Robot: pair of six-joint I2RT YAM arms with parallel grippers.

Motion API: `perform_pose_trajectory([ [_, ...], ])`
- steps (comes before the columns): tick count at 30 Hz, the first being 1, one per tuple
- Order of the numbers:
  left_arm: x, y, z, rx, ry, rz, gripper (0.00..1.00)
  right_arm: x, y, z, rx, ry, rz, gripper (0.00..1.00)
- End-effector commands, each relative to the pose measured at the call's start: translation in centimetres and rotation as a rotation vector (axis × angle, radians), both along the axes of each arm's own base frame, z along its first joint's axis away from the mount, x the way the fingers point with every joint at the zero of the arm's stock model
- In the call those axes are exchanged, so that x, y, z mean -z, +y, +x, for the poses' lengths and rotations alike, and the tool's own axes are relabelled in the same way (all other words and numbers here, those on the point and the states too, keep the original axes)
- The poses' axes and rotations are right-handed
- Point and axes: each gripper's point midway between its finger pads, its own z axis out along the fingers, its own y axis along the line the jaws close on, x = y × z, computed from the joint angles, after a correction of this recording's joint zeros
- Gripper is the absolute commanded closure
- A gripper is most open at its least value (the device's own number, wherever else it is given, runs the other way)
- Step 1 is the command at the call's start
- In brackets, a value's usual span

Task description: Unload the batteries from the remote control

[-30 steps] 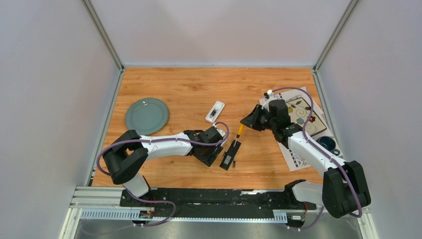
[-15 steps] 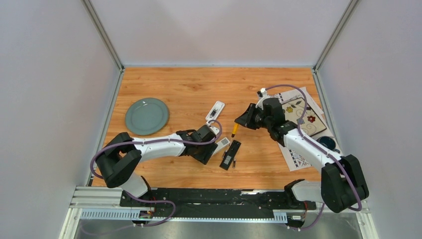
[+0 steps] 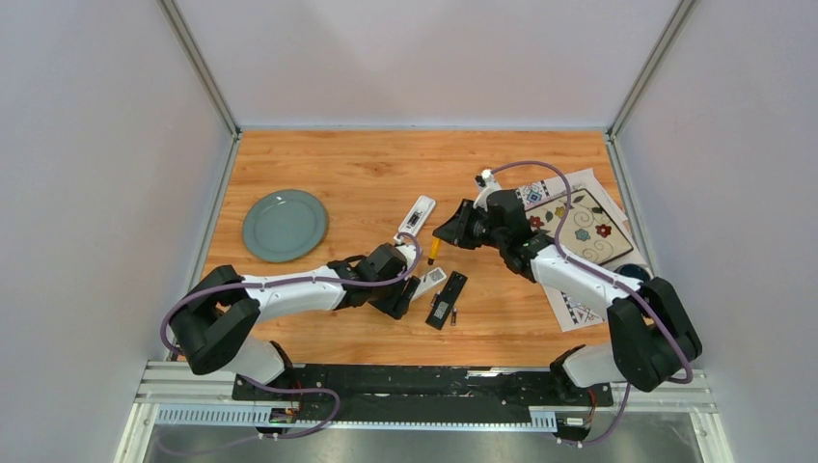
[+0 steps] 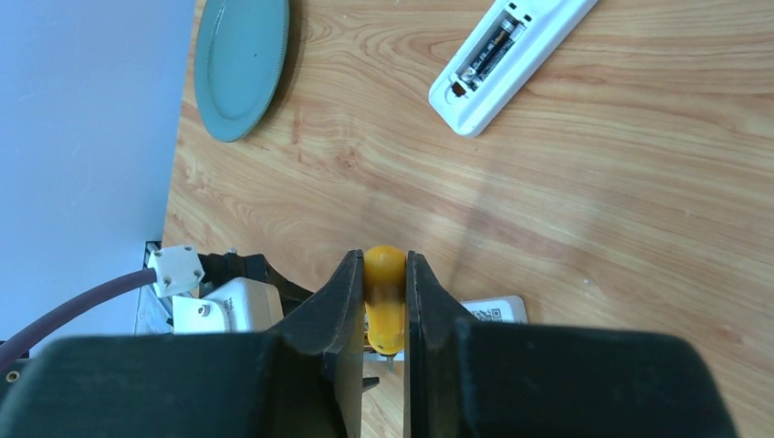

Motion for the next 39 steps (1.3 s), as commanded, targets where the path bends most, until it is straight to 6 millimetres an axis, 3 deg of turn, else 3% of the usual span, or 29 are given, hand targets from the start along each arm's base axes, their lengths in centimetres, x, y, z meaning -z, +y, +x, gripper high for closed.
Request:
perform_pose_trajectory([
  [1, -0.2, -0.1, -0.3, 0.011, -0.009, -0.066, 0.32, -3.2, 2.2, 1.7, -0.002, -0.106, 0.072, 1.00],
  [10, 1.5, 1.4, -0.8, -0.005, -0.020, -0.050, 0.32, -2.8, 4.3, 1.7, -0.029, -0.157, 0.076, 1.00],
  [18, 2.7, 3.8, -0.4, -0.036, -0.068, 0.052, 0.40, -1.6, 5.4, 1.7, -0.044, -0.144, 0.060, 1.00],
  [22, 2.5, 3.7, -0.3, -0.027, -0.073, 0.048, 0.47, -1.1, 5.5, 1.6, -0.043, -0.136, 0.043, 1.00],
  [39, 1.8, 2.9, -1.0, 0.025, -0.060, 0.001, 0.60, 0.6, 5.1, 1.9, -0.027, -0.109, -0.036, 1.00],
])
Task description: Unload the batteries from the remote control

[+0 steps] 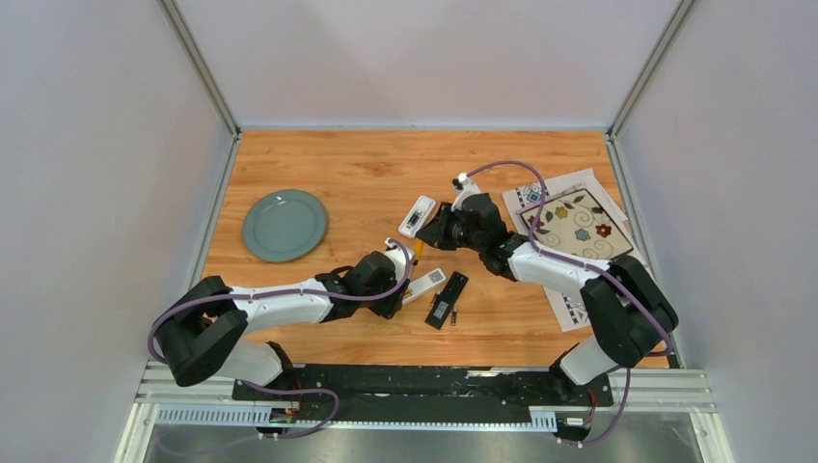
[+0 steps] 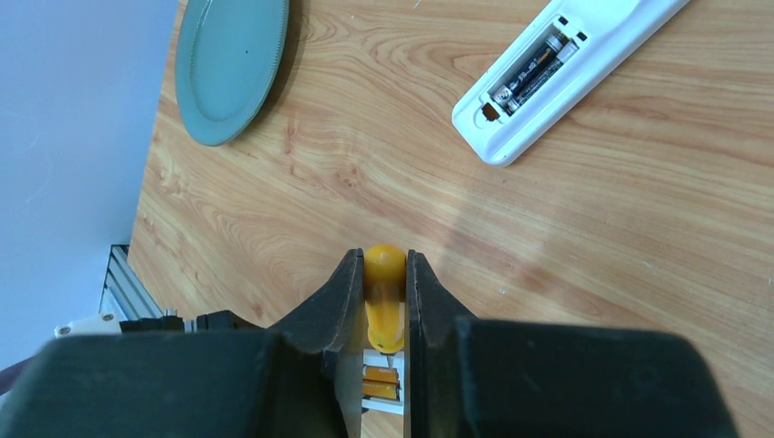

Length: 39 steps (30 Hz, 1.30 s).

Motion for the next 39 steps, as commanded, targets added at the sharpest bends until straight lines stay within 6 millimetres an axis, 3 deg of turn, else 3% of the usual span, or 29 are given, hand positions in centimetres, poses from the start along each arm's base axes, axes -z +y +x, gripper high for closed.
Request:
perform_pose_trajectory([
  [1, 1.8, 2.0, -1.8, 0.024, 0.067, 0.081, 0.60, -1.5, 0.9, 1.2, 0.003, -0.054, -0.003, 1.00],
  [17, 2.2, 1.9, -1.8, 0.031, 0.080, 0.090, 0.61, 1.3, 0.9, 0.4, -0.014, 0.007, -0.062, 1.00],
  [28, 2.4, 1.9, -1.9, 0.030, 0.087, 0.094, 0.62, 2.1, 2.0, -0.2, -0.043, 0.038, -0.047, 1.00],
  [39, 2.4, 1.8, -1.9, 0.034, 0.088, 0.091, 0.66, 1.3, 3.5, -1.1, -0.083, 0.070, 0.073, 1.00],
])
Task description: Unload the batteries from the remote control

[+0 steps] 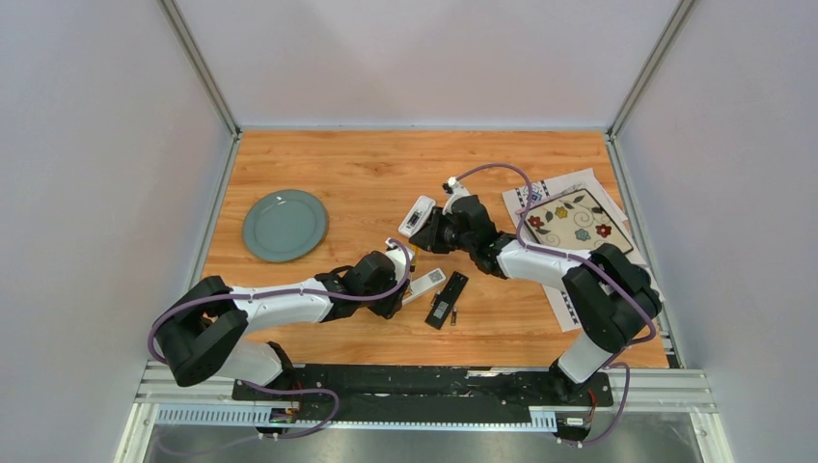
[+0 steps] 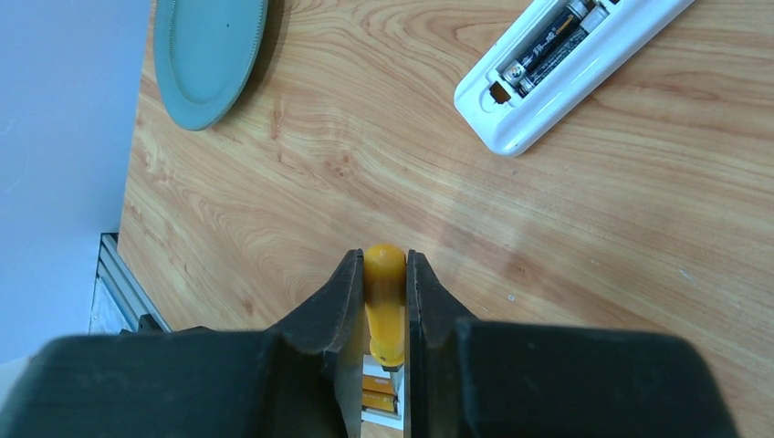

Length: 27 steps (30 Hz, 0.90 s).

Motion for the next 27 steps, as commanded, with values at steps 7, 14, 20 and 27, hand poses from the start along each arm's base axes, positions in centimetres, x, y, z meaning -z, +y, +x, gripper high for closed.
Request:
perform_pose_trajectory([
  [7, 2.3, 1.9, -1.8, 0.017, 0.086, 0.090, 0.67, -3.2, 2.5, -1.6, -0.073, 0.028, 0.189, 1.00],
  [14, 2.4, 1.8, -1.8, 0.015, 0.088, 0.091, 0.68, -4.4, 3.2, -2.1, -0.096, 0.049, 0.253, 1.00],
  [20, 2.5, 1.9, -1.8, 0.015, 0.089, 0.092, 0.68, -5.3, 3.3, -2.4, -0.106, 0.047, 0.274, 1.00],
  [27, 2.4, 1.9, -1.8, 0.012, 0.088, 0.093, 0.69, -4.6, 3.0, -2.3, -0.090, 0.054, 0.249, 1.00],
])
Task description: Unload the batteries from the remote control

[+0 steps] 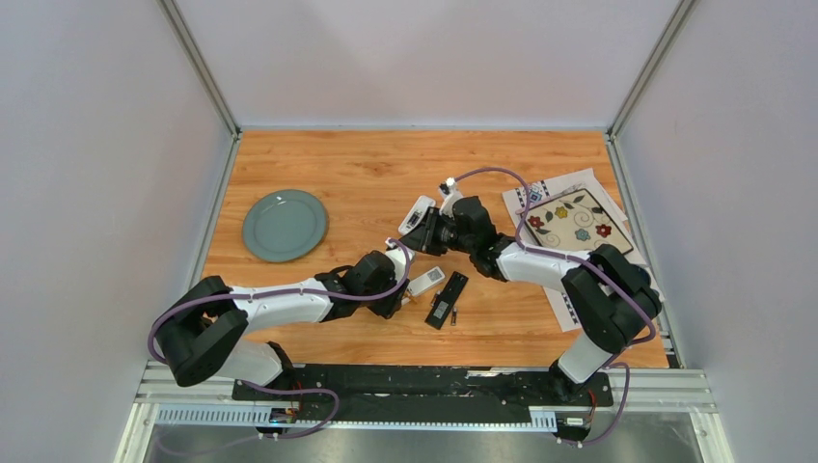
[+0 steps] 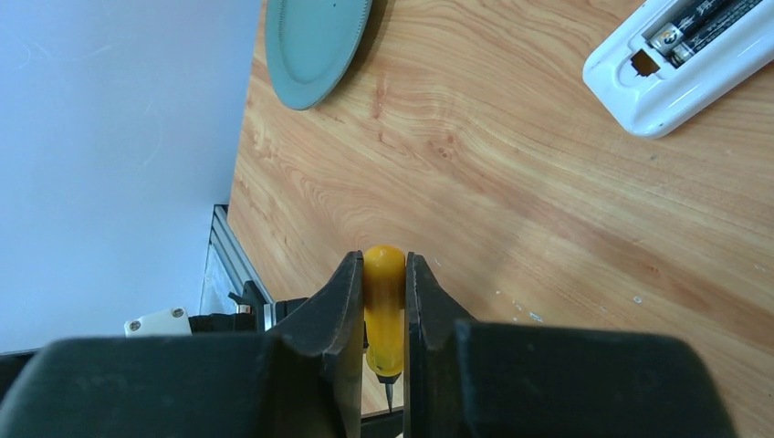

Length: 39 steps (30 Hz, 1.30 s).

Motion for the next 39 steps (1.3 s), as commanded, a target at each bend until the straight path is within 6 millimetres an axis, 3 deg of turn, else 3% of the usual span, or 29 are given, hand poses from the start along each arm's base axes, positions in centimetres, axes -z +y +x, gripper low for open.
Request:
perform_pose_trajectory([
  [1, 2.4, 1.9, -1.7, 0.008, 0.086, 0.090, 0.69, -2.0, 0.5, -0.4, -0.015, -0.022, 0.052, 1.00],
  [20, 1.7, 1.7, -1.3, 0.002, 0.075, 0.090, 0.69, -2.9, -1.4, 0.7, 0.050, -0.102, -0.064, 1.00],
  [30, 1.7, 1.7, -1.3, 0.003, 0.079, 0.097, 0.69, -1.4, -3.2, 1.1, 0.090, -0.125, -0.167, 1.00],
  [39, 1.7, 1.8, -1.4, 0.007, 0.078, 0.103, 0.69, -1.0, -3.0, 1.4, 0.100, -0.110, -0.155, 1.00],
])
